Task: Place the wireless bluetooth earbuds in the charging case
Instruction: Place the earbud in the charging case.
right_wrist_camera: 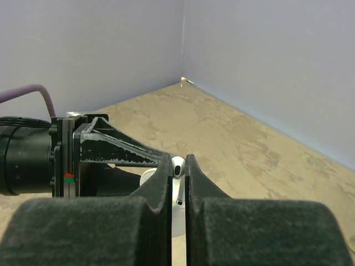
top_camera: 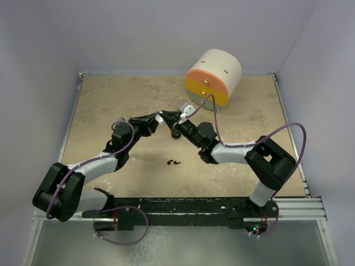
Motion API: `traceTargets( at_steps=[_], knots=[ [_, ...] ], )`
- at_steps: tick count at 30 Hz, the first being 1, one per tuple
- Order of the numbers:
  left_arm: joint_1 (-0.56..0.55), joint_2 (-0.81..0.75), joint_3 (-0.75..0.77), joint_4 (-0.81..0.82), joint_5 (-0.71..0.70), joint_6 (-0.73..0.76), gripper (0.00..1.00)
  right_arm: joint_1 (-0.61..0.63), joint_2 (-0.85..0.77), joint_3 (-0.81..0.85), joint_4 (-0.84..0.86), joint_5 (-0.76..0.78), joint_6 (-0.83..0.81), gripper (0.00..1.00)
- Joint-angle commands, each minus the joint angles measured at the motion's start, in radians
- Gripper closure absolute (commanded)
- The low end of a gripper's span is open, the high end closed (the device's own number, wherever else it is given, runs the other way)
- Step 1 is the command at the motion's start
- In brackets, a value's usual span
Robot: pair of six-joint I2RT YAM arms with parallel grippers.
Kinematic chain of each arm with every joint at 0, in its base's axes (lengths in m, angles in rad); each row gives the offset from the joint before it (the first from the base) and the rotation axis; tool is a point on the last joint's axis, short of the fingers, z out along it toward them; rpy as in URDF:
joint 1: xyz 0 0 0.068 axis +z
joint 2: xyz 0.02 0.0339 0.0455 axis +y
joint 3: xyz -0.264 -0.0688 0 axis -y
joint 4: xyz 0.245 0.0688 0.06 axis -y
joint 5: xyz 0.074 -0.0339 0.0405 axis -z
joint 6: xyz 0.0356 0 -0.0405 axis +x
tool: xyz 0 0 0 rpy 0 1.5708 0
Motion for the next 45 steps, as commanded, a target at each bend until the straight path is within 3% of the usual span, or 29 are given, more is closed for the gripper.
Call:
traceTargets(
  at_steps=[1, 17, 45],
  knots=[
    [-0.004, -0.012, 0.022, 0.075, 0.011, -0.035, 1.0, -0.003, -0.046, -0.004, 0.053, -0.008, -0.015, 1.0],
    [-0.003, 0.051, 0.076, 0.094, 0.031, -0.031, 1.0, -0.002, -0.038, -0.001, 0.048, -0.028, -0.017, 1.0],
    [-0.001, 0.029, 0.095, 0.086, 0.011, -0.053, 1.0, -0.004, -0.076, -0.045, 0.052, -0.024, -0.026, 1.0]
  ],
)
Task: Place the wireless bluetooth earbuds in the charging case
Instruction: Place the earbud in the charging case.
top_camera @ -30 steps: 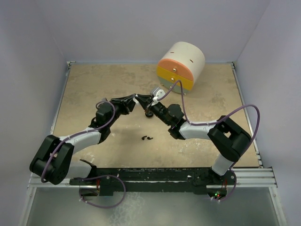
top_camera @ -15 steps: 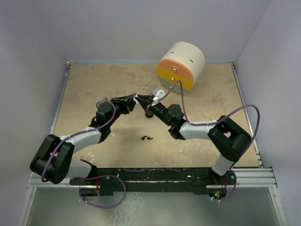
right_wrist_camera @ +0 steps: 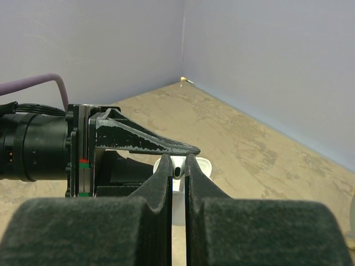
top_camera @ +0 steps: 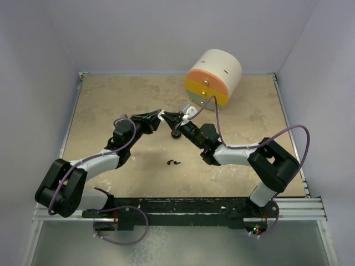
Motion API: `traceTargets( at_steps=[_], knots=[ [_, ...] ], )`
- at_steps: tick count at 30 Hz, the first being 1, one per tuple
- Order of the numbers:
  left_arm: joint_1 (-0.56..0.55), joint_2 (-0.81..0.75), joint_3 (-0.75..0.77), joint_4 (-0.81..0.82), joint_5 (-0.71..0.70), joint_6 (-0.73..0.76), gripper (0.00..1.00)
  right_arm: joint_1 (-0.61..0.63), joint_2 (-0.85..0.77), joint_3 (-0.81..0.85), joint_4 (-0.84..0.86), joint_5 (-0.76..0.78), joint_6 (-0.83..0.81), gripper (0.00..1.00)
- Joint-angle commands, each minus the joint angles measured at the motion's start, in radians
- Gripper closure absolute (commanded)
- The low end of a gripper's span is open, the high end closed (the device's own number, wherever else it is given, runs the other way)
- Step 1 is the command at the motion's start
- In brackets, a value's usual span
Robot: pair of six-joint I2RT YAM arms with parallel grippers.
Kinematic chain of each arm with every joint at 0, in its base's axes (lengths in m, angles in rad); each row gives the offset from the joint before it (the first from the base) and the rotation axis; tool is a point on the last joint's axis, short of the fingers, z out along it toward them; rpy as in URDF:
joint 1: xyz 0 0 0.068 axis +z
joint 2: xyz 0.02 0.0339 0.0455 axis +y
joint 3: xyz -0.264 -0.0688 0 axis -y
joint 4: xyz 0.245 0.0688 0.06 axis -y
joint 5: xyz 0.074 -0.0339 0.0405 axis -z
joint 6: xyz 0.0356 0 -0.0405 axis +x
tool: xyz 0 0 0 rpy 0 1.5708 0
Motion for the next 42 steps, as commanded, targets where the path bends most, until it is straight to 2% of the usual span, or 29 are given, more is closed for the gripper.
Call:
traceTargets(
  at_steps=[1, 18, 23, 27, 31, 33, 35, 38, 42],
  knots=[
    [-0.001, -0.01, 0.057, 0.061, -0.014, -0.055, 1.0, -0.003, -0.043, -0.011, 0.05, -0.018, -0.017, 1.0],
    [-0.001, 0.048, 0.106, 0.108, -0.031, -0.073, 1.0, -0.004, -0.04, 0.015, -0.02, -0.034, 0.023, 1.0],
    [-0.001, 0.056, 0.119, 0.108, -0.045, -0.066, 1.0, -0.004, -0.046, 0.026, -0.047, -0.021, 0.042, 0.84],
    [-0.001, 0.063, 0.131, 0.101, -0.061, -0.049, 1.0, -0.004, -0.081, 0.012, -0.054, -0.012, 0.056, 0.62],
    [0.002, 0.079, 0.133, 0.112, -0.071, -0.039, 1.0, -0.003, -0.146, -0.019, -0.081, 0.009, 0.066, 0.47],
    [0.002, 0.084, 0.13, 0.114, -0.073, -0.029, 1.0, -0.004, -0.196, -0.049, -0.093, 0.051, 0.087, 0.39],
    [0.002, 0.084, 0.129, 0.111, -0.077, -0.009, 1.0, -0.004, -0.249, -0.076, -0.104, 0.134, 0.132, 0.26],
    [0.002, 0.074, 0.128, 0.094, -0.078, 0.035, 1.0, -0.005, -0.288, -0.045, -0.229, 0.258, 0.196, 0.2],
    [0.002, 0.039, 0.123, 0.056, -0.086, 0.116, 1.0, -0.005, -0.252, 0.083, -0.467, 0.356, 0.257, 0.14]
  ],
)
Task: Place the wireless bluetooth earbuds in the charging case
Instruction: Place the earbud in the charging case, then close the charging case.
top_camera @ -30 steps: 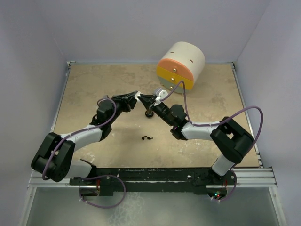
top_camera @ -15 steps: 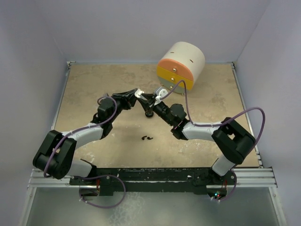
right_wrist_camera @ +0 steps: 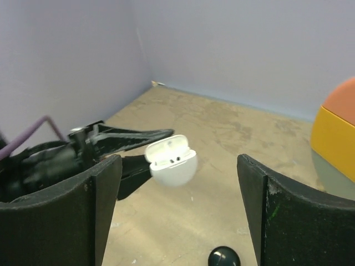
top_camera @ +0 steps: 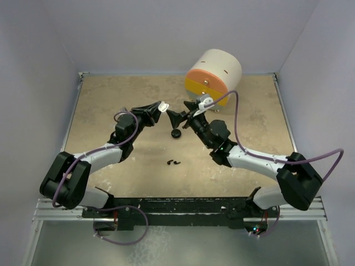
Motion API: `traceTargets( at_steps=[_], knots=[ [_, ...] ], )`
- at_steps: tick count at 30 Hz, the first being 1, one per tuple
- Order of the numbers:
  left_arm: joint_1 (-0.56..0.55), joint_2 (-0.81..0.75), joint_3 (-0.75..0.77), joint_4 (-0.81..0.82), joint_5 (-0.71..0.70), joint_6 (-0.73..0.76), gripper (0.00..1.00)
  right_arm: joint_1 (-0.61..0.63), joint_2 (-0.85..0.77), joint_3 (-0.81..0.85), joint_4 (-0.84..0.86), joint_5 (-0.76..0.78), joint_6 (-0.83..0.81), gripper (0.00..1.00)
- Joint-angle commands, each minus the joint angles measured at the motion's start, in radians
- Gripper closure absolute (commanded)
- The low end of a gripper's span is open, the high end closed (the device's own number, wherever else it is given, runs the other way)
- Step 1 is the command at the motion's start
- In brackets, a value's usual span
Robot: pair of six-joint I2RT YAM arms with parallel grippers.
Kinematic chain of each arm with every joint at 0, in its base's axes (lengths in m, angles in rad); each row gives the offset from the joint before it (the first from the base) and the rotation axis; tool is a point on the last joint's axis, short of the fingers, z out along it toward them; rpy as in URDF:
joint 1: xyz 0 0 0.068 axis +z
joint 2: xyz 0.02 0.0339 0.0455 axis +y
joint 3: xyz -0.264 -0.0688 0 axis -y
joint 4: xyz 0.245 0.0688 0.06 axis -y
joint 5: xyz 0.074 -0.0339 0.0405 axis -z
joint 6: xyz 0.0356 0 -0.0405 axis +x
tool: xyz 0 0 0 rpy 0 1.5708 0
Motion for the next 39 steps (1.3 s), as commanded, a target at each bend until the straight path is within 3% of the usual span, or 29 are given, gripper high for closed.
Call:
traceTargets(
  at_steps=[1, 8, 11, 15, 26, 30, 39],
  knots=[
    [0.001, -0.057, 0.025, -0.002, -0.025, 0.109, 1.0, 0.001, 0.028, 0.138, -0.242, 0.161, 0.094, 0.13],
    [0.001, -0.16, -0.039, -0.096, -0.042, 0.328, 1.0, 0.001, 0.048, 0.174, -0.413, 0.26, 0.18, 0.11],
    [0.002, -0.205, -0.094, -0.108, -0.076, 0.345, 1.0, 0.001, 0.045, 0.156, -0.471, 0.27, 0.247, 0.11],
    [-0.004, -0.22, -0.157, -0.095, -0.129, 0.245, 1.0, 0.006, 0.056, 0.099, -0.423, 0.298, 0.257, 0.1],
    [-0.134, -0.236, -0.043, -0.434, -0.425, -0.05, 1.0, 0.112, 0.237, 0.076, -0.218, 0.395, 0.152, 0.03],
    [-0.16, -0.239, 0.015, -0.533, -0.491, -0.089, 1.0, 0.145, 0.272, 0.074, -0.163, 0.415, 0.145, 0.03],
    [-0.182, -0.228, 0.028, -0.56, -0.514, -0.113, 1.0, 0.171, 0.309, 0.104, -0.11, 0.412, 0.125, 0.02]
  ],
)
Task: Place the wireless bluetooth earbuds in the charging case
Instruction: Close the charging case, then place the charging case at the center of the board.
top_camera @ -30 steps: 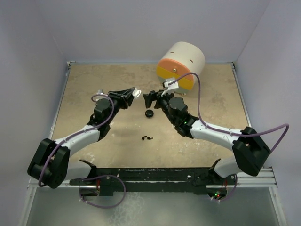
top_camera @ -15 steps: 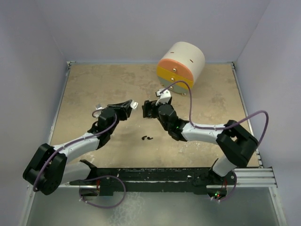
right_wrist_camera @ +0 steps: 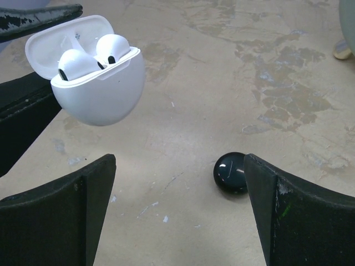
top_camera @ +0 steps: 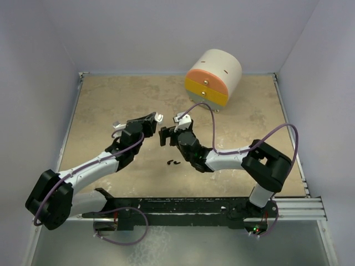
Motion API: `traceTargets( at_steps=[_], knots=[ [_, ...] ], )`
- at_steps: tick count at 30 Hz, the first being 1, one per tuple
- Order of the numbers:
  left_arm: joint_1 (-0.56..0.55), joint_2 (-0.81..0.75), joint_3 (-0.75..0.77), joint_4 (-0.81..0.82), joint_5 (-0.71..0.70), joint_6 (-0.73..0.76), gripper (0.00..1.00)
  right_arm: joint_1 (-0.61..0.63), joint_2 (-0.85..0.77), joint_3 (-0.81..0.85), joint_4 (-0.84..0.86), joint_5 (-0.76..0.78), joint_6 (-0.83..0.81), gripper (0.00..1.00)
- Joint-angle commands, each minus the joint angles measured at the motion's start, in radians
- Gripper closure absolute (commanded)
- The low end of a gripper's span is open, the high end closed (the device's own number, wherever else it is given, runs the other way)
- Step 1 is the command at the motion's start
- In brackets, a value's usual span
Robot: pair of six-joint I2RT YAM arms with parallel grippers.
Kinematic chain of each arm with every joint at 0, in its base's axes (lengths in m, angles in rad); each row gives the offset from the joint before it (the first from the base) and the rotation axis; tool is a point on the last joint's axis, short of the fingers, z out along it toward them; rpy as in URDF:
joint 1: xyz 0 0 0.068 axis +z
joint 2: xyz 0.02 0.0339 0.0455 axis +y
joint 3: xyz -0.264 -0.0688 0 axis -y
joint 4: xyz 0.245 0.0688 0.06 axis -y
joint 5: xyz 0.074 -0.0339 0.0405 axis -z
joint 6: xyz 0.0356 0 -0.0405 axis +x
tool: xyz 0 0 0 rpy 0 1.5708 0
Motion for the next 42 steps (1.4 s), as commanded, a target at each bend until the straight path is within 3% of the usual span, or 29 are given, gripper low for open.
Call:
traceTargets(
  at_steps=[1, 16, 22, 29, 33, 42],
  knots=[
    [-0.009, -0.013, 0.029, -0.08, -0.067, -0.113, 1.0, 0.006, -0.003, 0.035, 0.087, 0.04, -0.03, 0.02],
    [-0.013, 0.014, 0.016, -0.05, -0.023, -0.104, 1.0, 0.006, 0.044, 0.107, 0.1, 0.045, -0.093, 0.01],
    [-0.012, -0.026, -0.017, -0.06, -0.036, -0.097, 1.0, 0.005, 0.037, 0.157, -0.018, 0.214, -0.079, 0.0],
    [-0.012, -0.082, -0.076, -0.085, -0.019, -0.041, 1.0, 0.006, -0.116, 0.02, -0.044, 0.345, -0.037, 0.0],
    [0.015, -0.101, -0.089, -0.121, -0.051, 0.079, 1.0, 0.006, -0.191, -0.011, -0.206, 0.318, 0.072, 0.0],
    [0.149, 0.035, -0.02, -0.11, -0.124, 0.582, 1.0, 0.005, -0.332, -0.048, -0.413, 0.166, 0.164, 0.0]
  ],
)
